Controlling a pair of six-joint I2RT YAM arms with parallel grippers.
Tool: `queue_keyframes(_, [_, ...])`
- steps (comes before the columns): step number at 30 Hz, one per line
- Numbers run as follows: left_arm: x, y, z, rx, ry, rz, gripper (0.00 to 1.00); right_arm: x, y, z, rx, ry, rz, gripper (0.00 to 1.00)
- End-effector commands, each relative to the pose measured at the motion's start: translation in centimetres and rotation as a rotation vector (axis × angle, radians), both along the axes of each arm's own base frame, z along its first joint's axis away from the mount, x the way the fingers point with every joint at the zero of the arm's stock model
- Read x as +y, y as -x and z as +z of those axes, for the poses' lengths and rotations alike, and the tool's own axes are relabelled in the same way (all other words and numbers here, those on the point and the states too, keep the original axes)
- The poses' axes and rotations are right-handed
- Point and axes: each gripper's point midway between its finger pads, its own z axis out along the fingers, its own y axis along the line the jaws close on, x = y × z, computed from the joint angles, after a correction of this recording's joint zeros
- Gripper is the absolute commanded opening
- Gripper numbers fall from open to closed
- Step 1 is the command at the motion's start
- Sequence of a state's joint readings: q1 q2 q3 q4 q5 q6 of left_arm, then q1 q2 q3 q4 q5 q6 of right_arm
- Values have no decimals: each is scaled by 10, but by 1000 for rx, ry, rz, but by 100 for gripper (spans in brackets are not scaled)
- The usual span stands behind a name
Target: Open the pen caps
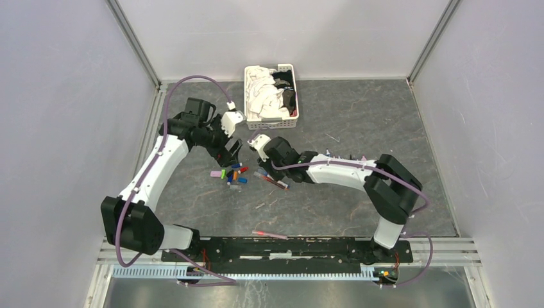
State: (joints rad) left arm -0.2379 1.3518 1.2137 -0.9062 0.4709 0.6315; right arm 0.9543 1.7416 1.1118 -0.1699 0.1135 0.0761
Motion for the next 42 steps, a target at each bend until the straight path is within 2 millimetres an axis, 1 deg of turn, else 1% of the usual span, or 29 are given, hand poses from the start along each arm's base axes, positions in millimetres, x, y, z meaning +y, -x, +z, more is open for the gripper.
queue_keyframes(1, [5, -15, 18, -5, 47, 174, 100, 6, 0, -20, 34, 53, 45, 28])
queue_keyframes(4, [11, -24, 40, -67, 48, 228, 100, 4, -3, -30, 48, 58, 33, 27])
queue_keyframes(9, [23, -26, 76, -216, 55, 282, 100, -9, -10, -43, 66, 65, -2, 24])
queue_keyframes(11, [29, -25, 82, -258, 47, 307, 100, -13, -11, -47, 75, 69, -10, 23])
queue_keyframes(13, [33, -25, 84, -284, 42, 327, 100, -17, -10, -50, 82, 73, -9, 22])
queue_keyframes(16, [32, -22, 82, -281, 50, 324, 100, -21, -7, -58, 103, 88, -4, 22])
queue_keyframes(22, [14, -10, 76, -215, 103, 219, 100, -27, 3, -70, 146, 106, 21, 21])
queue_keyframes(24, [8, -4, 70, -189, 120, 178, 100, -30, 7, -73, 158, 112, 27, 19])
queue_keyframes(25, [6, -1, 64, -179, 124, 150, 100, -31, 8, -72, 158, 111, 26, 17])
queue_keyframes(26, [3, 4, 56, -165, 126, 116, 100, -33, 7, -70, 162, 104, 20, 12])
queue_keyframes(27, [1, 10, 47, -148, 125, 81, 100, -31, 9, -63, 177, 69, 24, 7])
queue_keyframes(28, [-1, 16, 40, -143, 121, 33, 100, -29, 9, -54, 194, 19, 31, 0])
queue_keyframes(29, [-3, 22, 32, -131, 120, -7, 100, -29, 7, -43, 207, -34, 25, 0])
queue_keyframes(32, [-7, 38, 17, -118, 124, -120, 100, -20, 10, 2, 248, -220, 66, 0])
queue_keyframes(34, [-12, 47, 12, -119, 138, -193, 100, -12, 21, 31, 286, -310, 137, 0])
queue_keyframes(36, [-17, 52, 8, -125, 156, -260, 100, -4, 37, 51, 344, -358, 221, 0])
queue_keyframes(39, [-28, 60, 2, -146, 166, -364, 100, 2, 60, 65, 440, -408, 305, 0])
queue_keyframes(42, [-39, 66, -3, -175, 144, -452, 100, 3, 76, 70, 525, -433, 350, 0])
